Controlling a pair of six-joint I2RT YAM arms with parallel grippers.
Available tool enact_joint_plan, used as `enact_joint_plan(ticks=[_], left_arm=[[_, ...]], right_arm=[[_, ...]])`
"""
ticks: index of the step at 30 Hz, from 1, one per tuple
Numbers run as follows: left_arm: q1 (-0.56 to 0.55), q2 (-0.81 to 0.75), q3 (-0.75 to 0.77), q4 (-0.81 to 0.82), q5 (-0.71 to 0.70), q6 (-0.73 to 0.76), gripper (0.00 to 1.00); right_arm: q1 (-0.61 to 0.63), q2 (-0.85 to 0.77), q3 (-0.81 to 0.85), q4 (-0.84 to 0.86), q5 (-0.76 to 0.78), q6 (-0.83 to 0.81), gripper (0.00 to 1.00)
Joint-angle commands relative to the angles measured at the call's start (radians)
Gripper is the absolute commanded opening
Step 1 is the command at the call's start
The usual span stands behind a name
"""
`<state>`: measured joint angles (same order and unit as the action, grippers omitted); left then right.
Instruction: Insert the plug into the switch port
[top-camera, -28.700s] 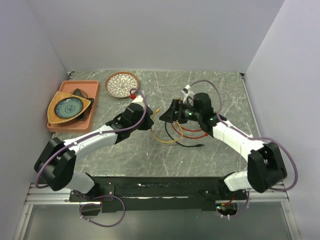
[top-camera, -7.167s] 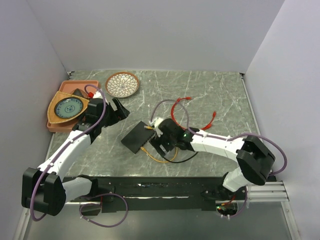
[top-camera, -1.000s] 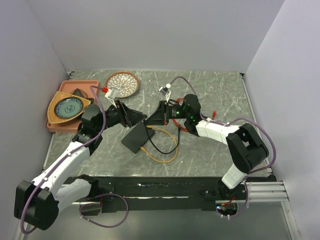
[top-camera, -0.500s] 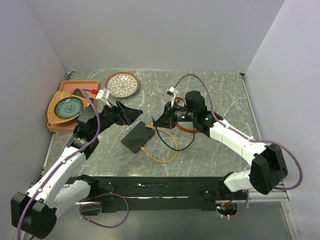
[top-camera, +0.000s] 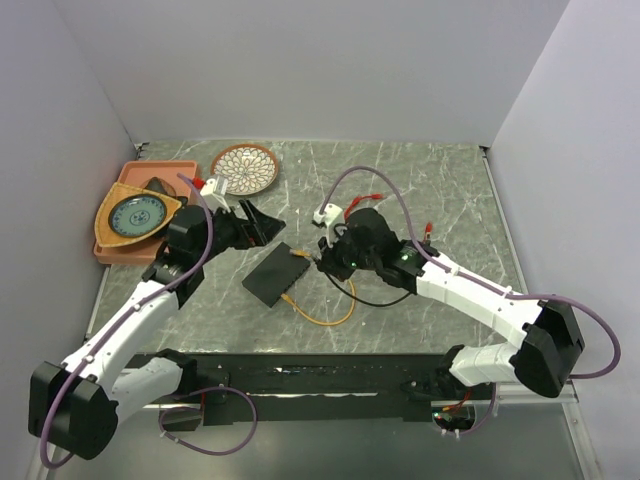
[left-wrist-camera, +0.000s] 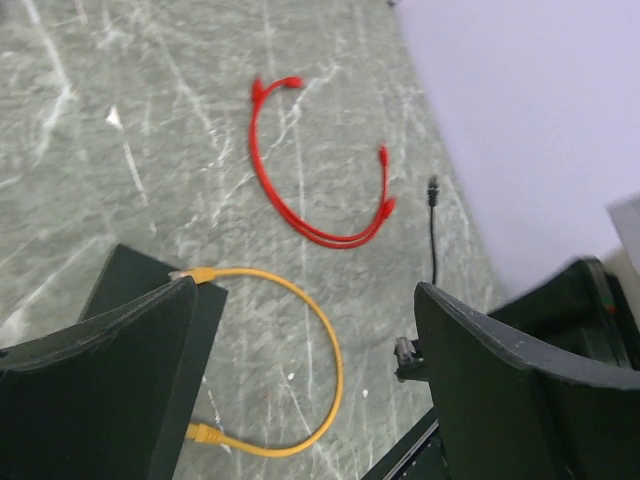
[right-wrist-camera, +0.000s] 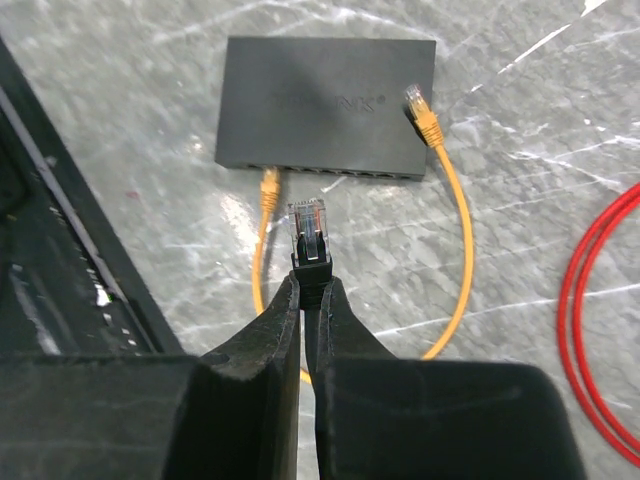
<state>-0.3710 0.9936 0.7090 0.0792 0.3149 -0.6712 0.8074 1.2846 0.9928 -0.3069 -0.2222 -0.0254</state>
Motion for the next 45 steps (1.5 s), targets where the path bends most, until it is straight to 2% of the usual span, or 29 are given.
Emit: enact_joint_plan(ticks=[1,9,13,17,25,27,36,45], left_arm=[[-0.002,0.022,0.081,-0.050,-0.056,0.025,0.96],[-0.002,0.049,0.109,-0.076,-0.100,0.041,0.96],[0.012,0.109,0.139,-0.151,-0.152,0.028,0.96],[0.046,0.206,0.181,-0.197,-0.096,0.018,0.96],[0.099,0.424,0.198,-0.219,0.035,0.033,0.96],[0.103,0.463,0.188,-0.203,0.055,0.039,0.99],[0.118,0.531,0.124,-0.144,0.066,0.054,0.83],[0.118,0.550,0.058,-0.116,0.061,0.067,0.75]], right_arm=[[0.047,-0.019,0.001,-0.003,0.156,-0.073,0.00],[0.070,0.015,0.018,-0.003,0.182,-0.094,0.00],[0.069,0.067,0.038,-0.001,0.172,-0.079,0.00],[0.070,0.159,0.090,-0.057,0.193,-0.025,0.00],[0.081,0.275,0.102,-0.057,0.136,0.015,0.00],[0.088,0.301,0.101,-0.057,0.121,0.016,0.00],[0.128,0.433,0.132,-0.069,0.084,0.065,0.00],[0.187,0.545,0.248,-0.158,0.196,0.107,0.00]])
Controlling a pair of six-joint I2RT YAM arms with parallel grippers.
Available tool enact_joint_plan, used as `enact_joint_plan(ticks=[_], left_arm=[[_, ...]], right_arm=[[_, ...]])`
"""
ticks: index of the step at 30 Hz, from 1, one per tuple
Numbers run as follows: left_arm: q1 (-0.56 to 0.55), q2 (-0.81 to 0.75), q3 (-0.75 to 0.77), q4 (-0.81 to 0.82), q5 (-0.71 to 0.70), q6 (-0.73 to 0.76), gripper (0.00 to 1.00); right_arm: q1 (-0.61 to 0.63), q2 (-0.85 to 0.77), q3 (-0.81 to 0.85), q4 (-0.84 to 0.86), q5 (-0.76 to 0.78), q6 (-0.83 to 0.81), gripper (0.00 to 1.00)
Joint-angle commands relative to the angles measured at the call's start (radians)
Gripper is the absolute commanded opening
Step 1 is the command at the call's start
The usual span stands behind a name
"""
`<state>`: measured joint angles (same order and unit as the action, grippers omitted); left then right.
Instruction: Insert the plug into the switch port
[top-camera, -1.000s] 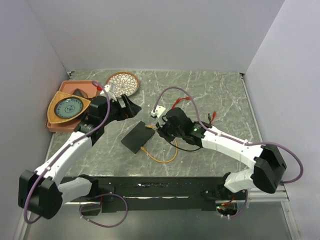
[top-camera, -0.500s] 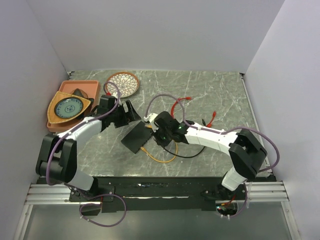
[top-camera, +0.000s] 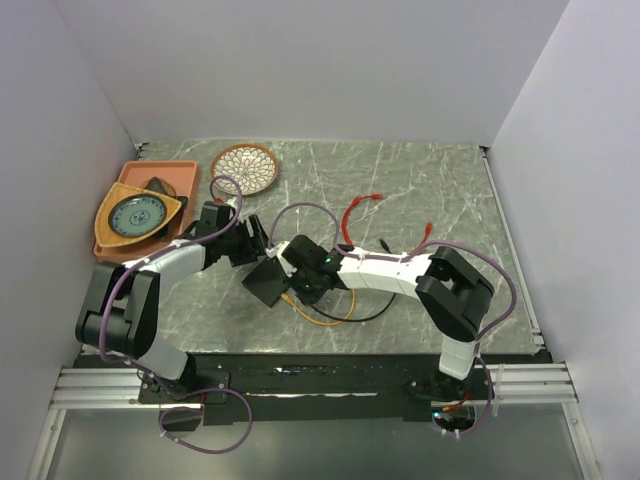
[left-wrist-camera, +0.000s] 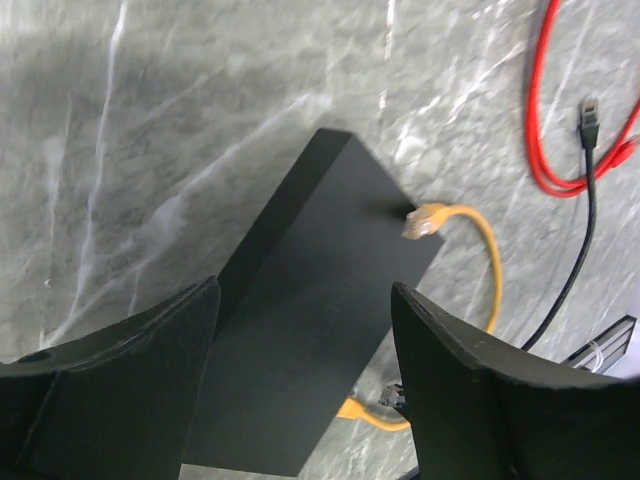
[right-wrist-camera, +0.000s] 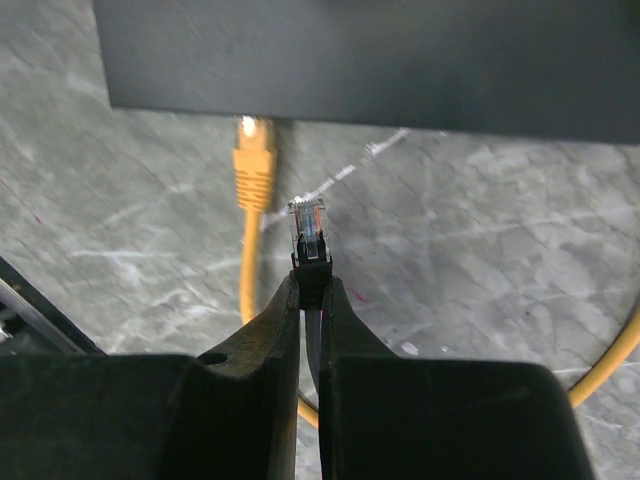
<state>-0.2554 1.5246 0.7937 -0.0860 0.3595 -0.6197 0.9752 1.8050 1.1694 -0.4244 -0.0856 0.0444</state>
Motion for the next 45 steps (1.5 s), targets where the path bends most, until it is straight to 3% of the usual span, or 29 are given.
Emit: enact_joint_plan(ticks=[1,9,23,45], left_arm=[[0.002,0.025,-0.037,0.060,0.025,0.014,0.74],[0.001,0.055,-0.091,0.127,0.073,-0.014,0.69],[0.002,0.063,-0.105,0.135,0.087,-0.009,0.66],[0.002,0.057,-0.119,0.149,0.105,-0.018,0.65]], right_arm=[[0.017,0.033,0.078,-0.046,0.064,0.040,0.00],[0.019,0.086,0.105,-0.076,0.084,0.064,0.00],[0.019,0.073,0.049,0.024,0.084,0.110,0.00],[0.019,0.139,0.161,0.018,0.083,0.121,0.00]])
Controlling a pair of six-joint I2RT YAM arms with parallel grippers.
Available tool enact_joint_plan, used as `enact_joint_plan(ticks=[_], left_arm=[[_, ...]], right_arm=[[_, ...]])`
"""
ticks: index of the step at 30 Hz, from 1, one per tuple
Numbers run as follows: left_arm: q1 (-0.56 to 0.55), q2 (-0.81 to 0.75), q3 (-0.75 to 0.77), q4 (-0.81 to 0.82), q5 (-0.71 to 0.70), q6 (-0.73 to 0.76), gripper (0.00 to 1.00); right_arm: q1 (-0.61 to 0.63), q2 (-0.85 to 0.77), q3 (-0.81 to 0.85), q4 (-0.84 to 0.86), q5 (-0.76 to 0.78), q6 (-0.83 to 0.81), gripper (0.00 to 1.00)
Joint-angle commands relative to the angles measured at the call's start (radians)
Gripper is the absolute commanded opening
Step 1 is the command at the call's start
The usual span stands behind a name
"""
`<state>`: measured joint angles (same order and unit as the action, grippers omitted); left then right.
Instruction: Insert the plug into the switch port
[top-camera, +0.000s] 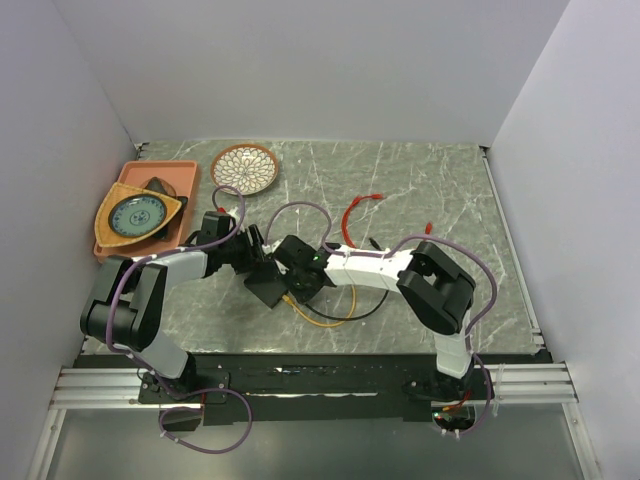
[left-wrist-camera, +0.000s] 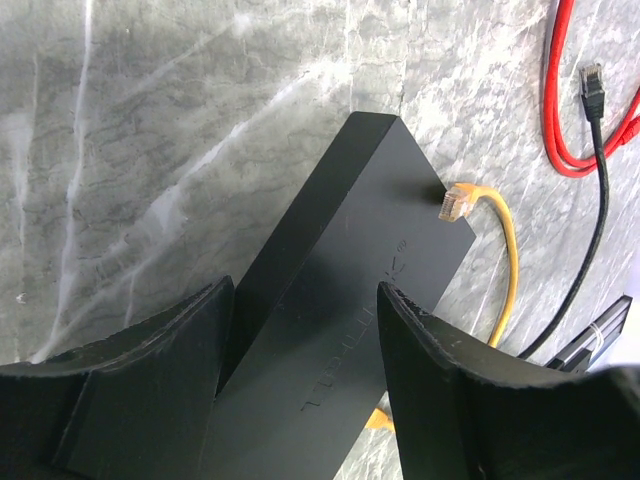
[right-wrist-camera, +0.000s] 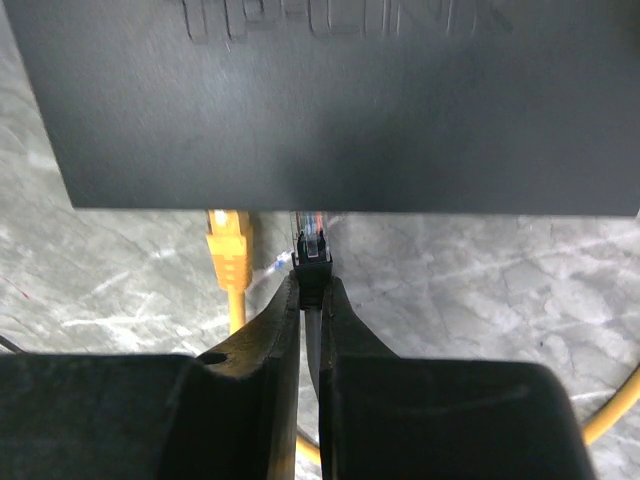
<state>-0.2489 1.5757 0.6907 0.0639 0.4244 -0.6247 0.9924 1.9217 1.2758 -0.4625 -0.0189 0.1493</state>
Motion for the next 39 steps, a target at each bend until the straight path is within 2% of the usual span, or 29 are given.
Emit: enact_joint_plan(ticks=[1,13,39], left_arm=[[-0.004,0.007,-0.016,0.002,0.040,-0.013,0.65],[-0.006,0.006,-0.016,0.001,0.045,-0.012,0.64],[-0.004,0.006,-0.028,0.025,0.083,-0.024,0.63]], right_arm=[[0.000,0.025,0.059,0.056,0.016,0.016,0.00],[-0.001,0.004,0.069,0.058,0.097,0.035,0.00],[-0.005,0.076,0.178,0.042,0.056,0.006,0.00]])
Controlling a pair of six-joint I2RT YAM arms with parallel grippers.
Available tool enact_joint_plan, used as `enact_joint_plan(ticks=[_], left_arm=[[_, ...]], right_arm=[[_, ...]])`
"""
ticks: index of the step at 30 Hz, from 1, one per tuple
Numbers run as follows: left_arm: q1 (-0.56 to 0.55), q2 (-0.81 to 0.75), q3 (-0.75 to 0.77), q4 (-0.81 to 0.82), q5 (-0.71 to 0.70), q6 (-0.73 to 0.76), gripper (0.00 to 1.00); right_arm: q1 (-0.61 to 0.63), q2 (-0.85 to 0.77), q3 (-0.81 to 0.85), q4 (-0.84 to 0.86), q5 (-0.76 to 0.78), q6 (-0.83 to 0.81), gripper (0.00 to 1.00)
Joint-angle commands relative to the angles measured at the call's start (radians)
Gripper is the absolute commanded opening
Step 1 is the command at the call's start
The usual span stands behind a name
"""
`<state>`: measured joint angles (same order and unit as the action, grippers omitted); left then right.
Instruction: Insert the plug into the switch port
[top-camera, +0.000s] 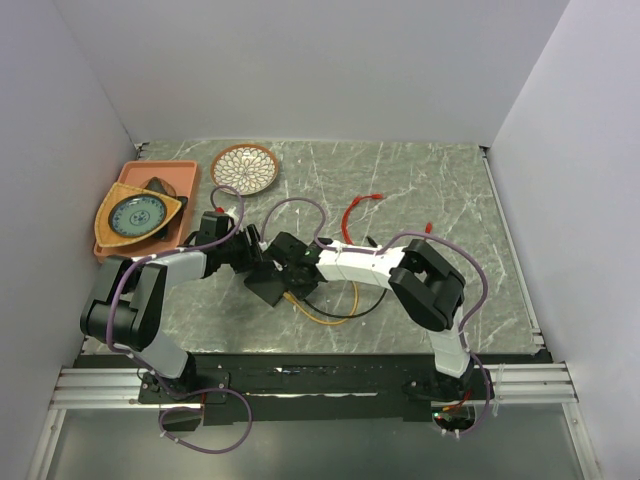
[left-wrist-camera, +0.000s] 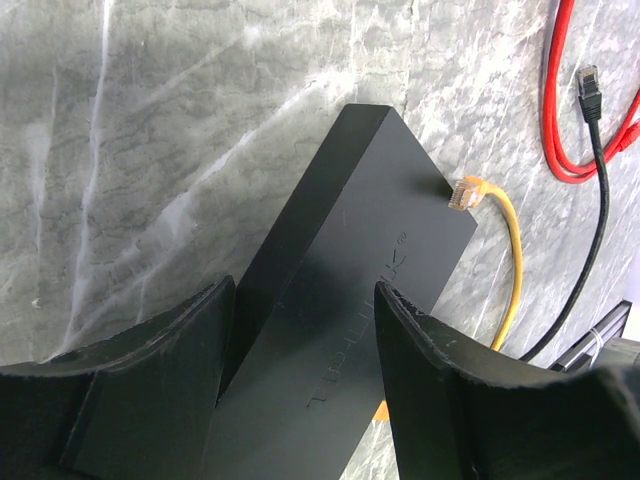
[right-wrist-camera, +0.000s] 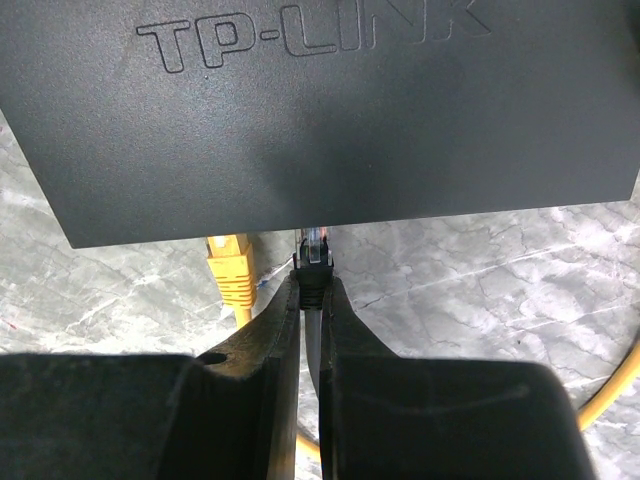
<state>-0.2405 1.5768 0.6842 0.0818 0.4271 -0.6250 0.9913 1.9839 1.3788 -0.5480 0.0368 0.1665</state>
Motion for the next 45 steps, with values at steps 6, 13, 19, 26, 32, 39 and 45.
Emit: enact_joint_plan(ticks=[6,13,19,26,32,39,45], left_arm=[[-0.013,0.008,-0.028,0.018,0.088,-0.024,0.63],[-0.013,0.003,-0.029,0.018,0.091,-0.024,0.63],[-0.014,0.003,-0.038,0.029,0.099,-0.028,0.64],[-0.013,-0.001,-0.038,0.027,0.101,-0.024,0.64],[-0.013,0.002,-0.040,0.032,0.111,-0.025,0.64],[-0.013,-0.009,-0.052,0.027,0.113,-0.027,0.63],[-0.014,-0.003,-0.061,0.044,0.127,-0.038,0.63]], right_arm=[[-0.003,0.012,0.082,0.132,-0.032,-0.119,0.00],[-0.008,0.006,0.071,0.125,-0.052,-0.194,0.00],[-0.011,0.009,0.074,0.141,-0.084,-0.209,0.00],[-0.016,0.013,0.091,0.172,-0.112,-0.240,0.00],[-0.034,0.041,0.137,0.166,-0.086,-0.225,0.00],[-0.046,0.044,0.177,0.146,-0.058,-0.114,0.00],[-0.045,0.046,0.204,0.149,-0.075,-0.048,0.00]])
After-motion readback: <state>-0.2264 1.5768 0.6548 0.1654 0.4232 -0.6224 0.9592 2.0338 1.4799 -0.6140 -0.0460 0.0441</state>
